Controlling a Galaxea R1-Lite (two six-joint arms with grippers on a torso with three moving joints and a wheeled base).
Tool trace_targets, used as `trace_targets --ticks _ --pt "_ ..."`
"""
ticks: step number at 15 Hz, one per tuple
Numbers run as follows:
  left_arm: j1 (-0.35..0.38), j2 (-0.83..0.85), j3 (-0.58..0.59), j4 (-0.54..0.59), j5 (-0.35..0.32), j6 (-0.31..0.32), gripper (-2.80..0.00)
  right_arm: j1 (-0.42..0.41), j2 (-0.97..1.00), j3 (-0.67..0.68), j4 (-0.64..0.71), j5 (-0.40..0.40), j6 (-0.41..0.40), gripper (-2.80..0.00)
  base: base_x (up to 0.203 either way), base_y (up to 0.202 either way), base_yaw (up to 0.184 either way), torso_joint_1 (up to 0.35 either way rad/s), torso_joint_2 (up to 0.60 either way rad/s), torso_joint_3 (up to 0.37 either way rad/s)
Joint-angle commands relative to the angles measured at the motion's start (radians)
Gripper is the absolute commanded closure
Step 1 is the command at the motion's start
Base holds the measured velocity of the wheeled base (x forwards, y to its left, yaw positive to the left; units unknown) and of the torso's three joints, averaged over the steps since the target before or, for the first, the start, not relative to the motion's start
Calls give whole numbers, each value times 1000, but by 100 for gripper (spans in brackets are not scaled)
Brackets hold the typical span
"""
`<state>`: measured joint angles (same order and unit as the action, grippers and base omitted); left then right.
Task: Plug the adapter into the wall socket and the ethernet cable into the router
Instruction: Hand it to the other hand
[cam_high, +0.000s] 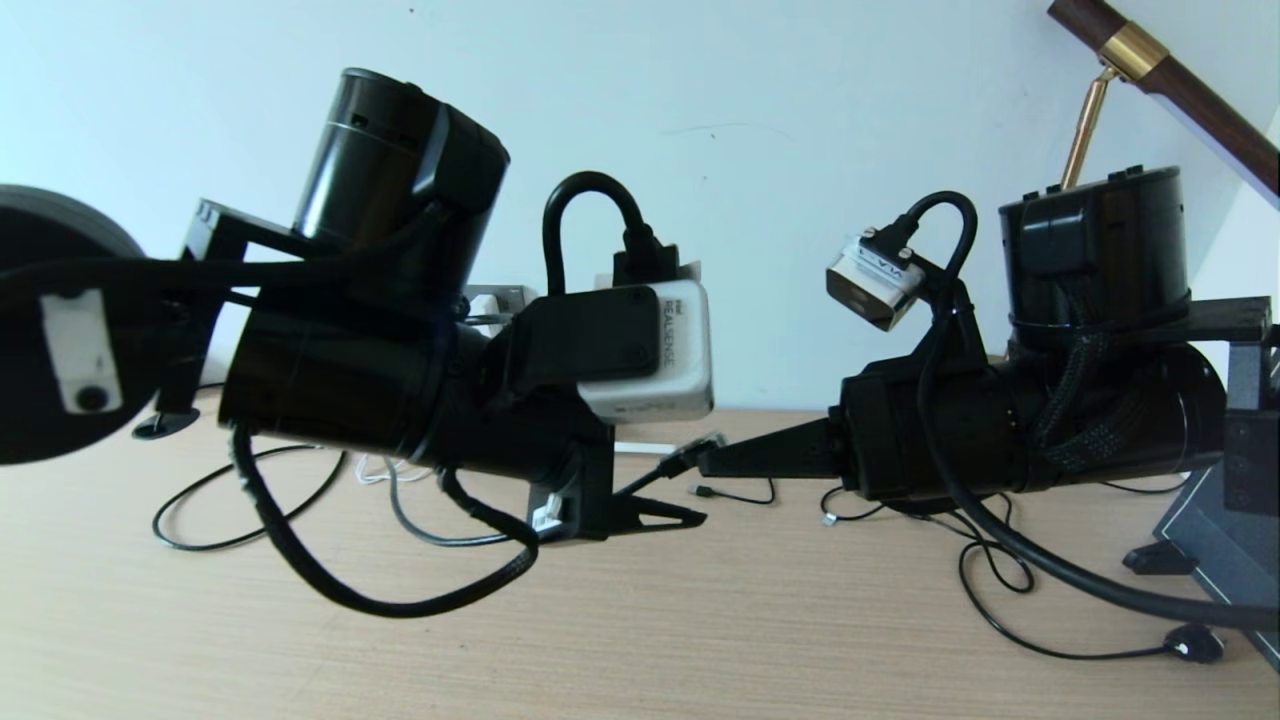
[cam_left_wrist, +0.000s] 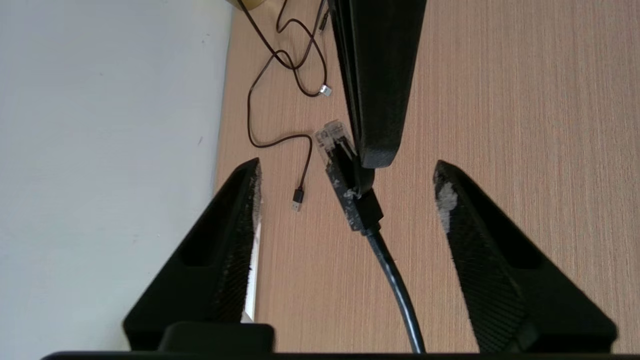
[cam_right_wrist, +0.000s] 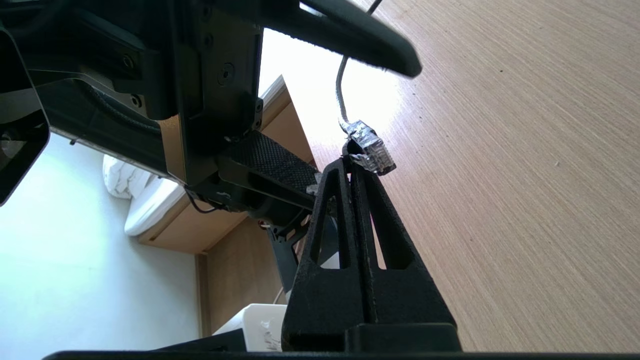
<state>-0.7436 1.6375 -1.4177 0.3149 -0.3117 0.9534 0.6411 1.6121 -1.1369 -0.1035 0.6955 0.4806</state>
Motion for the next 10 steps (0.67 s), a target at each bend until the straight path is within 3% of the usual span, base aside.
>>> trace_targets --ticks 1,6,10 --pt "1 -21 0 1 4 5 -280 0 -3 2 1 4 3 0 0 0 0 0 0 0" --pt "1 -118 30 -58 37 7 -280 -7 -15 -12 0 4 41 0 0 0 0 0 0 0" --pt "1 -238 222 -247 59 12 -280 -8 -21 -31 -2 15 98 0 0 0 0 0 0 0"
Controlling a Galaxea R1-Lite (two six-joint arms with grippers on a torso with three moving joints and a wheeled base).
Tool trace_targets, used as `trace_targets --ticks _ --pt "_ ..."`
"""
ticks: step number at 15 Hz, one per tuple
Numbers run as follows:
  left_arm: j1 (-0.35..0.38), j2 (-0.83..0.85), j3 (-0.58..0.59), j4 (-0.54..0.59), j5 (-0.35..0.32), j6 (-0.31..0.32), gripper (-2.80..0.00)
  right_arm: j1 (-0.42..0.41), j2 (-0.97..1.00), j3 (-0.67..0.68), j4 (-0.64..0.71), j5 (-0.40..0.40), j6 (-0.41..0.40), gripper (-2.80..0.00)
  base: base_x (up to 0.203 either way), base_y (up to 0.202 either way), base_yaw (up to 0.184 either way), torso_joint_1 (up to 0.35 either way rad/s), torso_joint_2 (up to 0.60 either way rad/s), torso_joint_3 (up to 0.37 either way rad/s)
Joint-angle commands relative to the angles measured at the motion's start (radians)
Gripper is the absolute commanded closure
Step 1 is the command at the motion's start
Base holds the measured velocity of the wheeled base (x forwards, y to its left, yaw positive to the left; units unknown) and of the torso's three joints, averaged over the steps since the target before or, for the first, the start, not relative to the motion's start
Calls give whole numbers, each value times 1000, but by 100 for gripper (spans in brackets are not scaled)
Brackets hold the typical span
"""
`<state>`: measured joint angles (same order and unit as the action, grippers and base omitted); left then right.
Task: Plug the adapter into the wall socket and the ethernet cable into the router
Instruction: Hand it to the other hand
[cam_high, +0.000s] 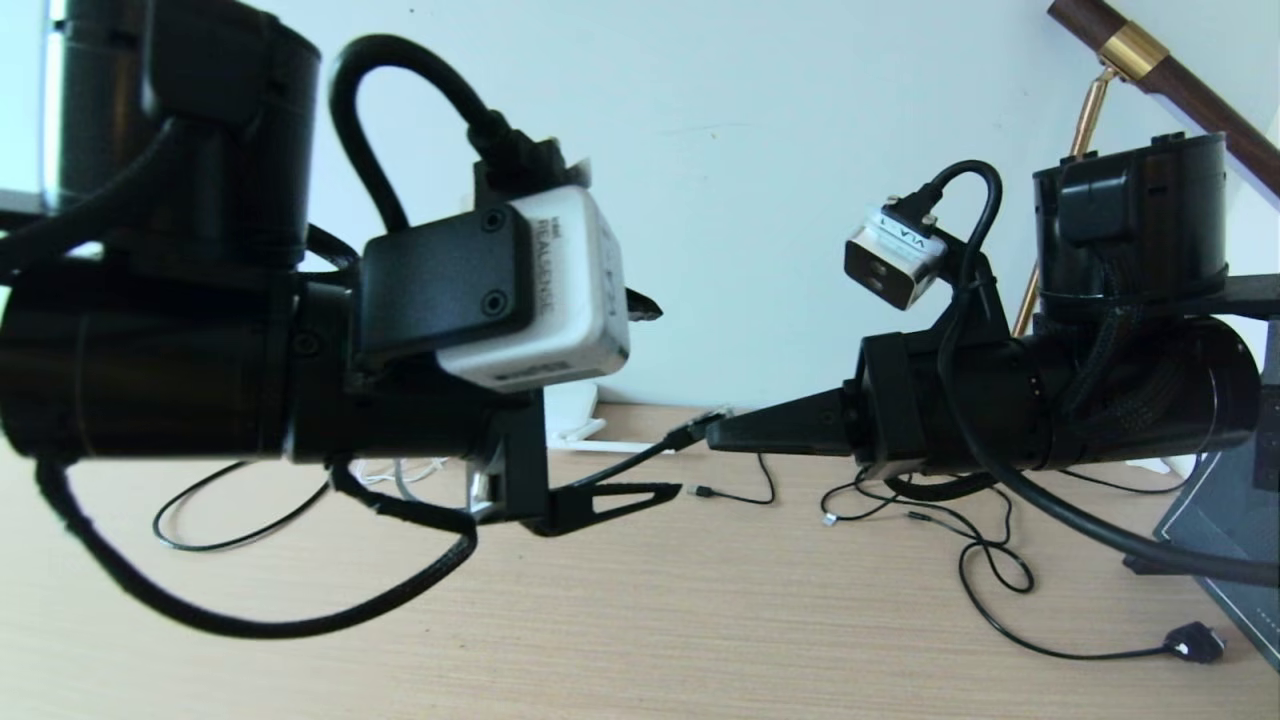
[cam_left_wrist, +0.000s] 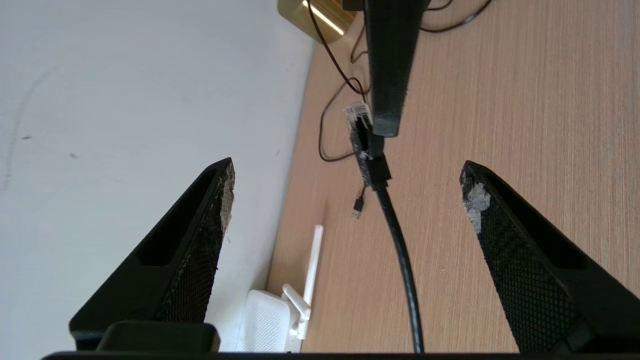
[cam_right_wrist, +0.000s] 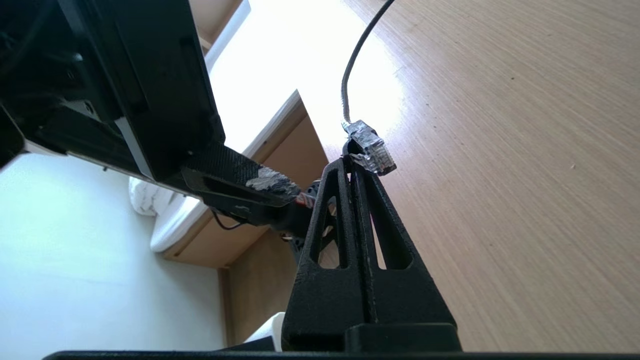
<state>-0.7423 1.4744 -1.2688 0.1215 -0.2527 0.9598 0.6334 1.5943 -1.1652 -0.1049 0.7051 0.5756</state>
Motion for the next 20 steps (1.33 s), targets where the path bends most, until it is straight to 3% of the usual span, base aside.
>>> trace_targets --ticks 1,4,7,8,13,20 --pt "0 -114 135 -101 1 7 -280 0 -5 -10 -3 6 25 0 0 0 0 0 0 0" --pt "0 -193 336 -277 4 12 -280 0 -10 -37 -41 30 129 0 0 0 0 0 0 0" --pt "0 -154 486 -619 3 15 -280 0 -13 -35 -58 65 173 0 0 0 0 0 0 0" --pt "3 -121 515 -721 3 15 -280 -1 -13 -34 -58 63 173 0 0 0 0 0 0 0" --pt "8 9 484 -1012 -11 14 -280 0 -17 -36 -58 66 179 0 0 0 0 0 0 0" --pt "3 11 650 -1178 -79 58 -280 -12 -39 -54 -58 66 236 0 0 0 0 0 0 0"
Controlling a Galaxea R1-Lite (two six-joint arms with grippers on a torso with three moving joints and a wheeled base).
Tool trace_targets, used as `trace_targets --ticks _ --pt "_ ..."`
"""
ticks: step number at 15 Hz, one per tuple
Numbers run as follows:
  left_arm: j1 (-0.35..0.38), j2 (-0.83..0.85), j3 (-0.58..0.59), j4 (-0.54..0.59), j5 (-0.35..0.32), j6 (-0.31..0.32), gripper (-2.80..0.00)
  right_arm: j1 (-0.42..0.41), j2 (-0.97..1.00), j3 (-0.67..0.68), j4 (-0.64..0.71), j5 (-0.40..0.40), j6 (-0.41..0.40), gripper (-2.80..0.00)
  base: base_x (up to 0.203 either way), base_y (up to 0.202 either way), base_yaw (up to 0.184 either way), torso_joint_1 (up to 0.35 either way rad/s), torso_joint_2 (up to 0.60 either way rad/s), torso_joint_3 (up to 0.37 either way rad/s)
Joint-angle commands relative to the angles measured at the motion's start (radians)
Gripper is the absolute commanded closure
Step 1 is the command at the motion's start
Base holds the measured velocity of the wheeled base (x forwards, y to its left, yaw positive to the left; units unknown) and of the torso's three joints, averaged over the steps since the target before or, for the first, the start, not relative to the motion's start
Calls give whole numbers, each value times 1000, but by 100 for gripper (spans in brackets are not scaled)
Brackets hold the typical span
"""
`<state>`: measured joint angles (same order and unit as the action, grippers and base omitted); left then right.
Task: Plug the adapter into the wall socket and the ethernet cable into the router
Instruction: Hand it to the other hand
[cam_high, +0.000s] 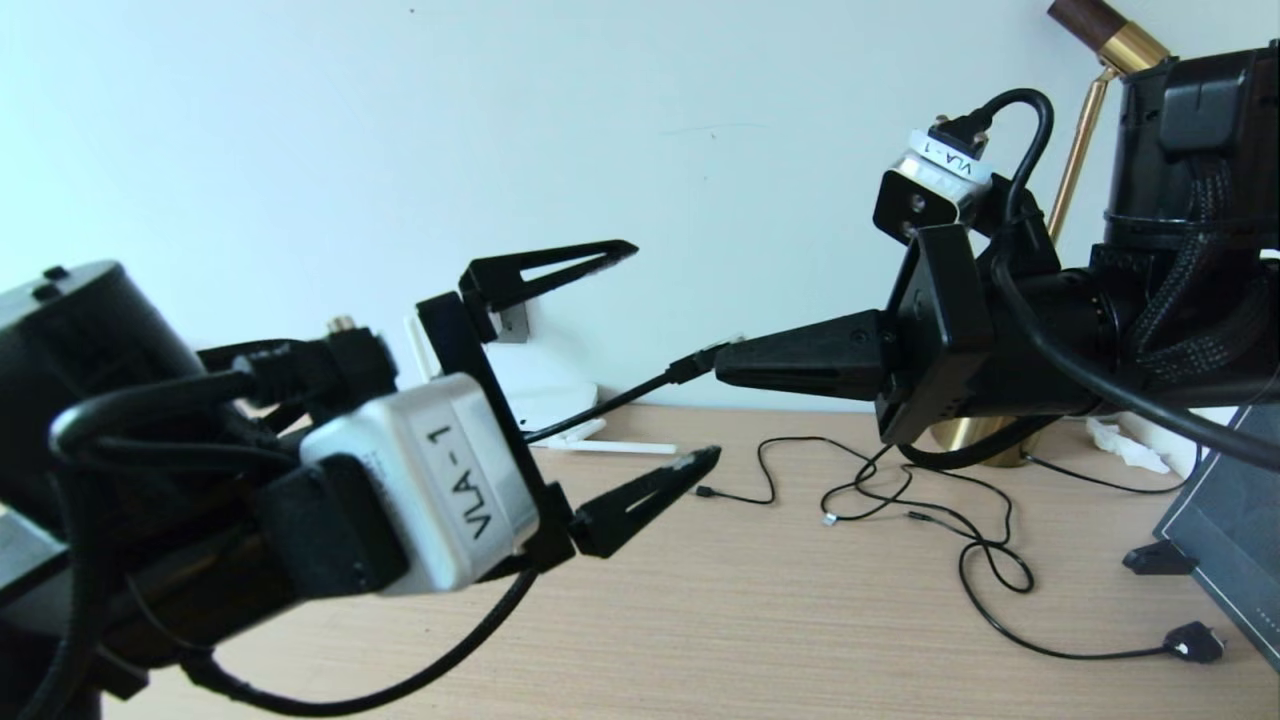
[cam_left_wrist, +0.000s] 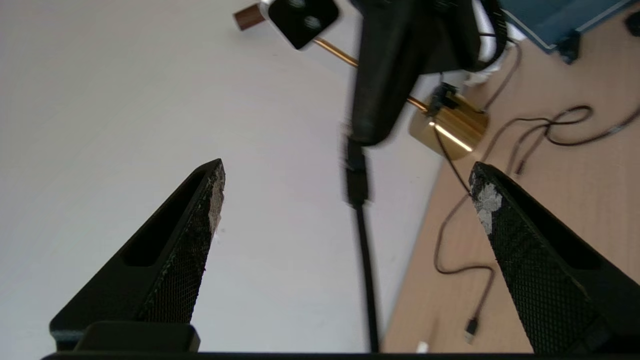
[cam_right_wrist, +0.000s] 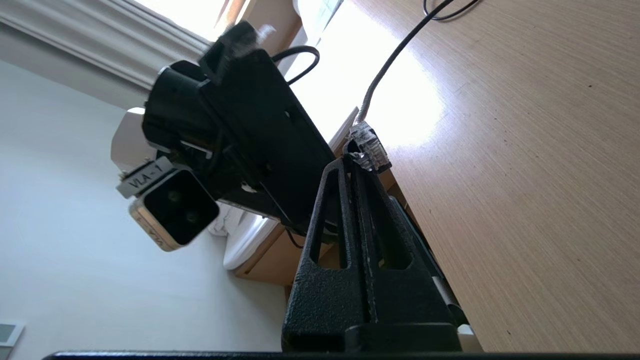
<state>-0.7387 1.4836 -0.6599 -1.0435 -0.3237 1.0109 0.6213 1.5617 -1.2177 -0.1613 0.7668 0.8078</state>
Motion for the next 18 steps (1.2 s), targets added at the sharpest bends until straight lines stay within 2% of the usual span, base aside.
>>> trace_targets --ticks 1,3,5,9,15,18 --pt "-1 -3 54 -21 -14 11 -280 0 -8 -2 -1 5 7 0 0 0 0 0 0 0" --pt "0 6 50 -68 -24 14 -280 0 -13 -12 -1 9 39 0 0 0 0 0 0 0" --pt "2 8 59 -111 -74 17 -280 0 -25 -15 -1 18 70 0 0 0 0 0 0 0" --pt "-6 -8 24 -130 -80 11 -280 0 -25 -13 -1 29 74 0 0 0 0 0 0 0" --pt "-34 -22 25 -133 -80 -64 -280 0 -6 -19 -34 31 77 0 0 0 0 0 0 0" --pt "-34 5 23 -160 -80 -119 -280 0 -8 -20 -76 31 115 0 0 0 0 0 0 0"
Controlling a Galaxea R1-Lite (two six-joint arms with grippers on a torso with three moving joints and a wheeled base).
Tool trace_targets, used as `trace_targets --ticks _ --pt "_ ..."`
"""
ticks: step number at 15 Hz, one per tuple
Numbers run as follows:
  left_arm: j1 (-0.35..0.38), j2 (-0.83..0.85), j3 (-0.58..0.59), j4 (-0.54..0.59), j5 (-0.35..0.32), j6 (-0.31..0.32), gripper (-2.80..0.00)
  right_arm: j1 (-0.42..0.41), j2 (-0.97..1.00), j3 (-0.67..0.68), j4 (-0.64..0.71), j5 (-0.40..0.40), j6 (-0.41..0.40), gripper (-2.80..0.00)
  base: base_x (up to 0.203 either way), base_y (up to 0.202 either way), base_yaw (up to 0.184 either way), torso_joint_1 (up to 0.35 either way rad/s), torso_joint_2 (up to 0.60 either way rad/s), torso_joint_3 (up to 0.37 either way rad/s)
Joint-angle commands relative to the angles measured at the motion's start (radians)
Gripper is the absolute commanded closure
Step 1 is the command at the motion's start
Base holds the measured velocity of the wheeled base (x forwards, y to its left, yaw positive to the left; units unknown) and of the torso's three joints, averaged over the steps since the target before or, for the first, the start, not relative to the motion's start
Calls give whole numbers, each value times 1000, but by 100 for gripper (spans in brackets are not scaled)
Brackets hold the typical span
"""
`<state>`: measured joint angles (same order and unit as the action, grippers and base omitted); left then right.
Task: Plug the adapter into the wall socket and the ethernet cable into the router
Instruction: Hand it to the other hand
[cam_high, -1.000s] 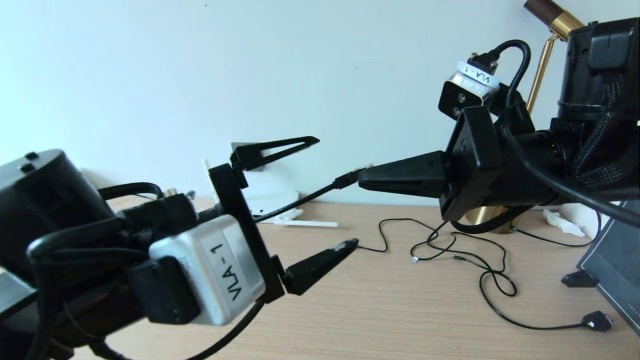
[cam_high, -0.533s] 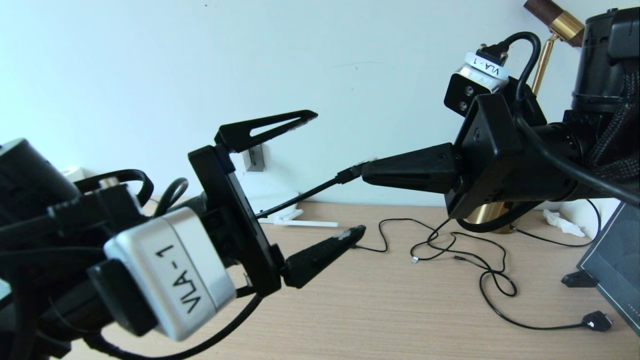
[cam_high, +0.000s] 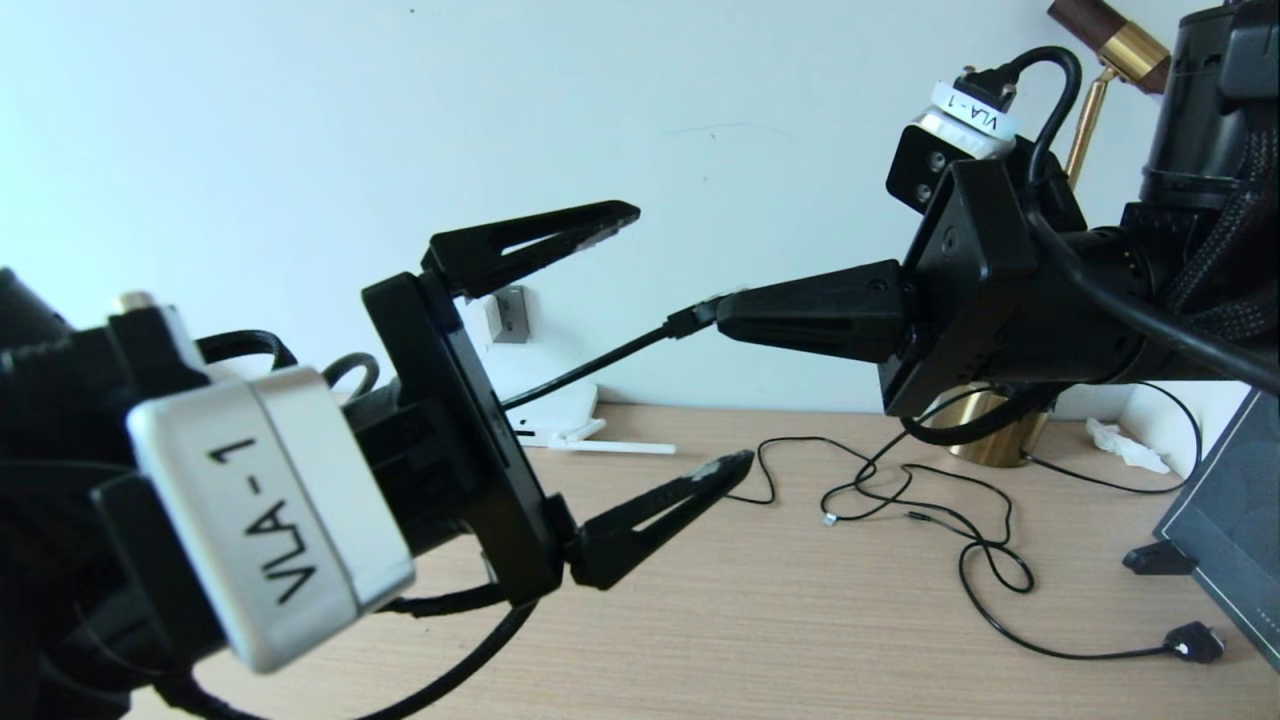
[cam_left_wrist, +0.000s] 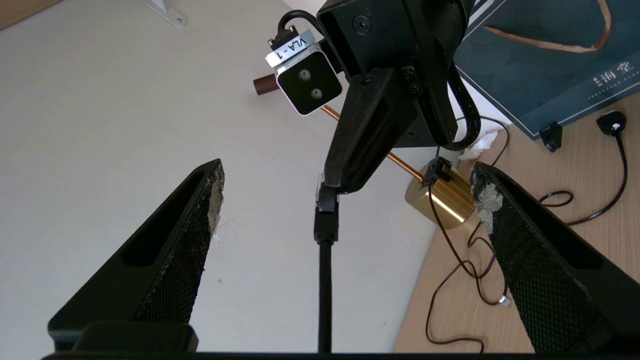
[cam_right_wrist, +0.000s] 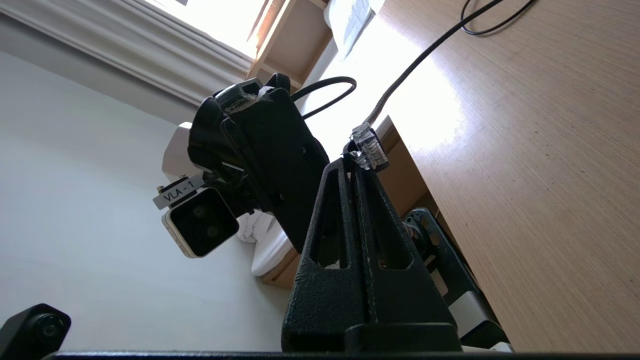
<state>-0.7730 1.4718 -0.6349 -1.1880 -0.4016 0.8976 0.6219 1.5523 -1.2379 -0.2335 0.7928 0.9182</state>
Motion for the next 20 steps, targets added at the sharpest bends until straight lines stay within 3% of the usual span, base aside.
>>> trace_targets --ticks 1,6,20 --pt "0 27 -5 -29 -2 -14 -280 -1 -1 0 -5 5 10 0 0 0 0 0 0 0" --pt "6 74 -8 -123 -3 -52 -280 1 -32 17 -3 9 16 0 0 0 0 0 0 0" --pt "16 102 -9 -147 -3 -90 -280 1 -48 32 -3 34 17 0 0 0 0 0 0 0"
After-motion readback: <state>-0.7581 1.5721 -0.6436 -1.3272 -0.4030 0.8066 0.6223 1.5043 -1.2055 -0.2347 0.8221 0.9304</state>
